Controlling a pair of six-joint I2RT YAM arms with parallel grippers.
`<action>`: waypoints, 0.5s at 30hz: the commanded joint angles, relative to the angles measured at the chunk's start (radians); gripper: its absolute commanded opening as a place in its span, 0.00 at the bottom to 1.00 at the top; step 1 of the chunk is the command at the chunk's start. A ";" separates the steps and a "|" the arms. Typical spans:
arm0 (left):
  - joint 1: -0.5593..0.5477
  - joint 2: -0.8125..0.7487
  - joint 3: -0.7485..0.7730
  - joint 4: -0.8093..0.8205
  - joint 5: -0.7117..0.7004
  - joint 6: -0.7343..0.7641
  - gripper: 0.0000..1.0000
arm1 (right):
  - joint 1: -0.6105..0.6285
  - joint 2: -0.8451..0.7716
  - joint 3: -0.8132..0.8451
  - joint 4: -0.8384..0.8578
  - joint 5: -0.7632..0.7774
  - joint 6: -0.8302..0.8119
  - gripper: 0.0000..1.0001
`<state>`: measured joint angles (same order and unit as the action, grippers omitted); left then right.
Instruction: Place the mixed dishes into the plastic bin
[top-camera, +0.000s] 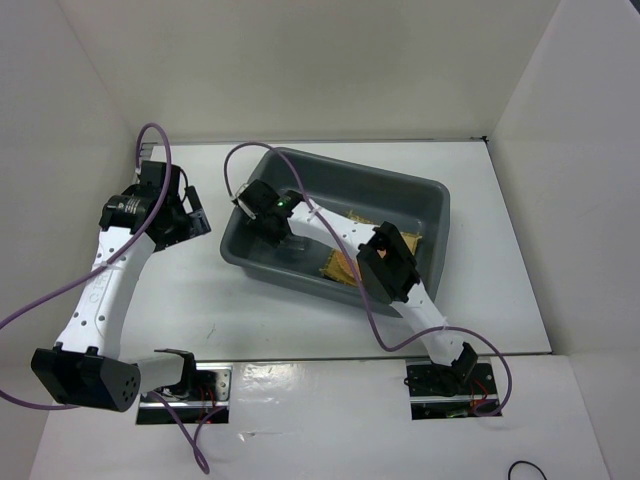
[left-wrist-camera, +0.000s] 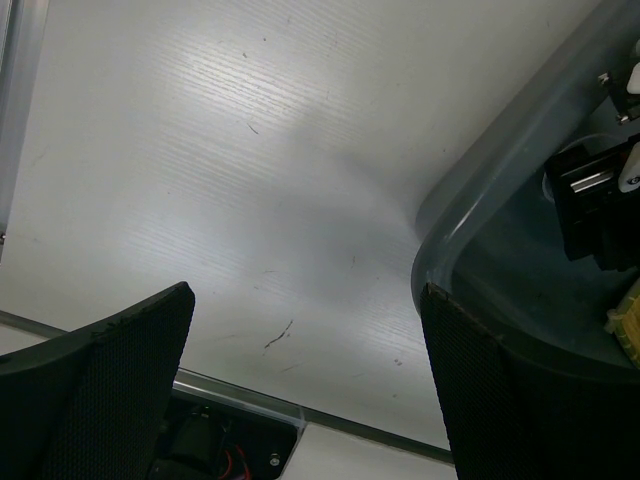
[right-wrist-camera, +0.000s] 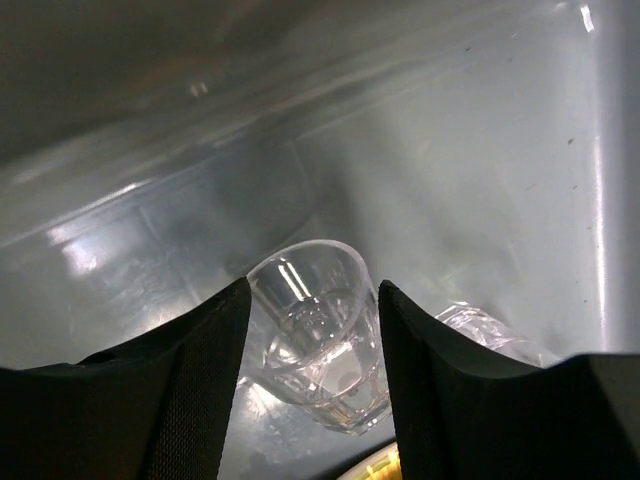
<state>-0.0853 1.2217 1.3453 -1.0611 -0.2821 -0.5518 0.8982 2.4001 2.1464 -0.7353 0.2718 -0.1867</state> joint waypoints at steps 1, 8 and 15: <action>0.005 0.002 -0.006 0.018 0.006 0.013 1.00 | 0.013 -0.013 -0.008 -0.048 -0.020 -0.017 0.59; 0.005 0.002 -0.006 0.018 0.006 0.023 1.00 | 0.013 -0.059 -0.071 -0.090 -0.031 -0.056 0.58; 0.005 0.002 -0.006 0.027 0.015 0.023 1.00 | 0.031 -0.110 -0.143 -0.096 0.079 -0.077 0.63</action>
<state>-0.0853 1.2217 1.3453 -1.0569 -0.2771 -0.5491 0.9058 2.3379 2.0239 -0.7837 0.2882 -0.2398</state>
